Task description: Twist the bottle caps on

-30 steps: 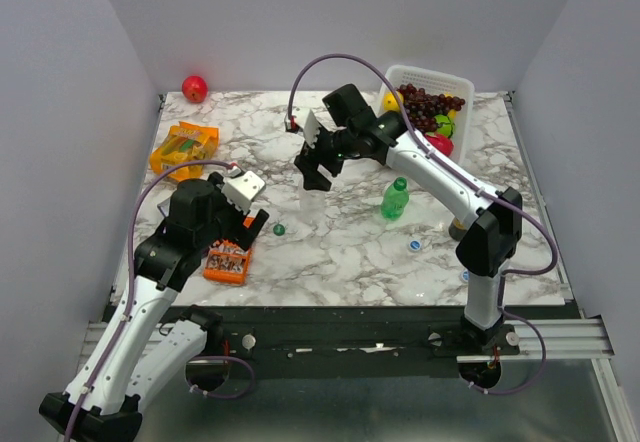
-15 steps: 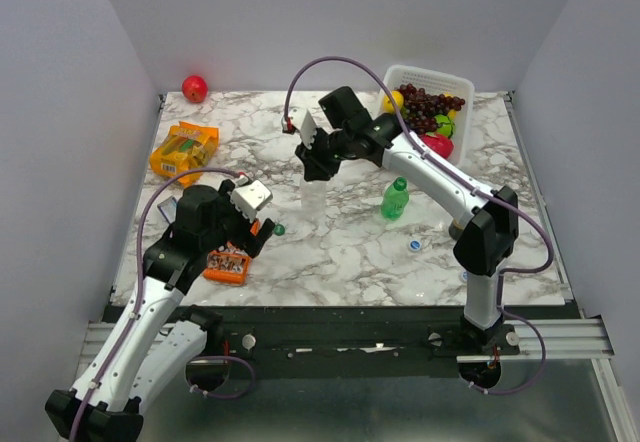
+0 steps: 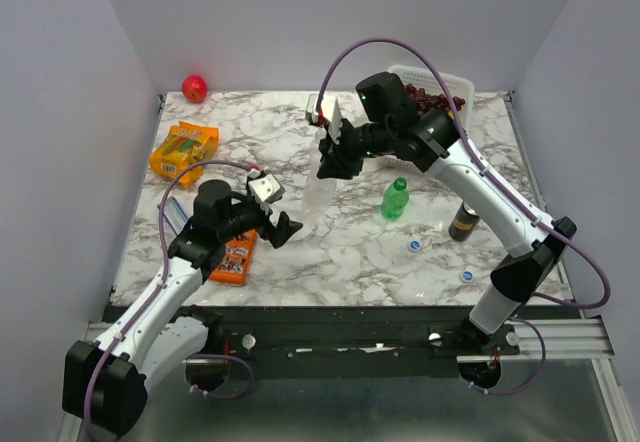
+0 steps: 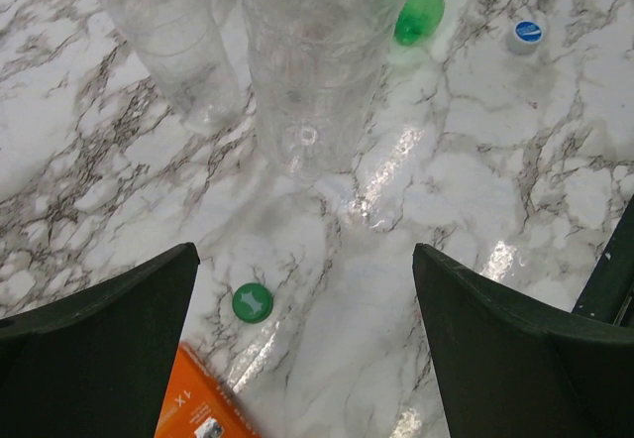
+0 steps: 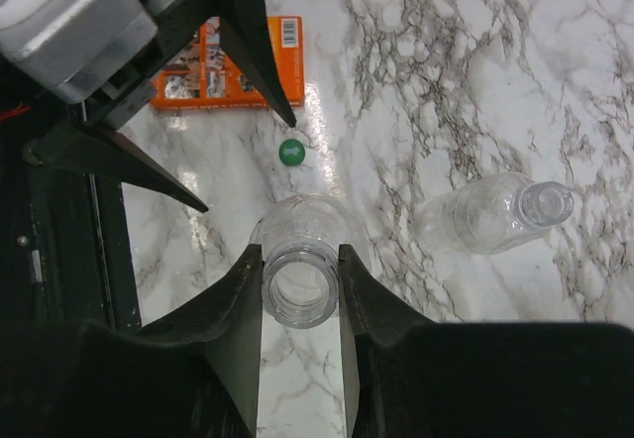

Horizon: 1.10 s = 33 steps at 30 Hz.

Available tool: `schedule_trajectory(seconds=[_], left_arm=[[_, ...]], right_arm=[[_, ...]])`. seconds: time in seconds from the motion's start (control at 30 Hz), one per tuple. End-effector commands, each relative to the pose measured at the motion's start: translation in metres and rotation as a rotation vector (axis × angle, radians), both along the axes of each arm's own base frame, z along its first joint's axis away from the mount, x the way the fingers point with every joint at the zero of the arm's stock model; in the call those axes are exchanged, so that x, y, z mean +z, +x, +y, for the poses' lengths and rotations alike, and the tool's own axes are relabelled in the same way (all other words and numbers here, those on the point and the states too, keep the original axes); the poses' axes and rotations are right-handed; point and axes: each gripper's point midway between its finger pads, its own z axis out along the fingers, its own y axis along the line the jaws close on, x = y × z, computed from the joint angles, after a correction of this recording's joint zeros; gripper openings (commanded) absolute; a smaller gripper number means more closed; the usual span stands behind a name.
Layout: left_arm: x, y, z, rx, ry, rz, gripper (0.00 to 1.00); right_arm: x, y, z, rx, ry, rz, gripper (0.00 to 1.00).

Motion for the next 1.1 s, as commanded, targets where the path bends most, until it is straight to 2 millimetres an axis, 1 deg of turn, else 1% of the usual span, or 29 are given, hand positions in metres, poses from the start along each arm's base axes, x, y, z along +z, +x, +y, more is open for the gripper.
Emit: schedule_trajectory(seconds=[0.0,0.13,0.23,0.27,0.33,0.37,0.43,0.47,0.57,0.7,0.8,0.83,0.9,0.93,1.07], left_arm=[[0.029,0.005,-0.023,-0.087,-0.099,-0.055,0.99],[0.032,0.007,-0.039,-0.132,-0.125,-0.055,0.99],[0.033,0.002,-0.055,-0.19,-0.134,-0.048,0.99],[0.03,0.003,-0.058,-0.19,-0.129,-0.04,0.99],[0.03,0.0,-0.065,-0.209,-0.131,-0.048,0.99],[0.025,0.0,-0.066,-0.209,-0.125,-0.038,0.99],[0.024,-0.001,-0.069,-0.222,-0.12,-0.047,0.99],[0.02,-0.001,-0.069,-0.223,-0.113,-0.041,0.99],[0.018,-0.001,-0.069,-0.229,-0.103,-0.051,0.99],[0.016,0.002,-0.07,-0.238,-0.089,-0.07,0.88],[0.014,0.0,-0.072,-0.26,-0.085,-0.085,0.86],[0.015,0.001,-0.073,-0.261,-0.086,-0.095,0.87],[0.01,0.002,-0.071,-0.25,-0.074,-0.103,0.93],[0.011,0.002,-0.071,-0.253,-0.071,-0.116,0.94],[0.008,0.0,-0.072,-0.278,-0.056,-0.133,0.91]], right_arm=[[0.007,-0.025,0.001,0.089,0.034,0.058,0.15],[0.014,-0.028,0.004,0.102,0.057,0.072,0.14],[0.018,-0.029,0.007,0.113,0.072,0.076,0.14],[0.019,-0.029,0.008,0.114,0.077,0.081,0.14],[0.026,-0.031,0.009,0.123,0.094,0.08,0.14],[0.028,-0.032,0.009,0.127,0.099,0.083,0.14],[0.032,-0.033,0.009,0.128,0.107,0.077,0.14],[0.032,-0.034,0.008,0.129,0.107,0.079,0.14],[0.032,-0.037,0.007,0.132,0.106,0.081,0.14],[0.032,-0.04,0.006,0.134,0.11,0.092,0.14],[0.032,-0.041,0.006,0.133,0.113,0.101,0.13],[0.032,-0.041,0.005,0.132,0.114,0.103,0.13],[0.033,-0.042,0.005,0.135,0.122,0.117,0.12],[0.034,-0.042,0.005,0.135,0.123,0.121,0.11],[0.032,-0.043,0.004,0.131,0.127,0.144,0.11]])
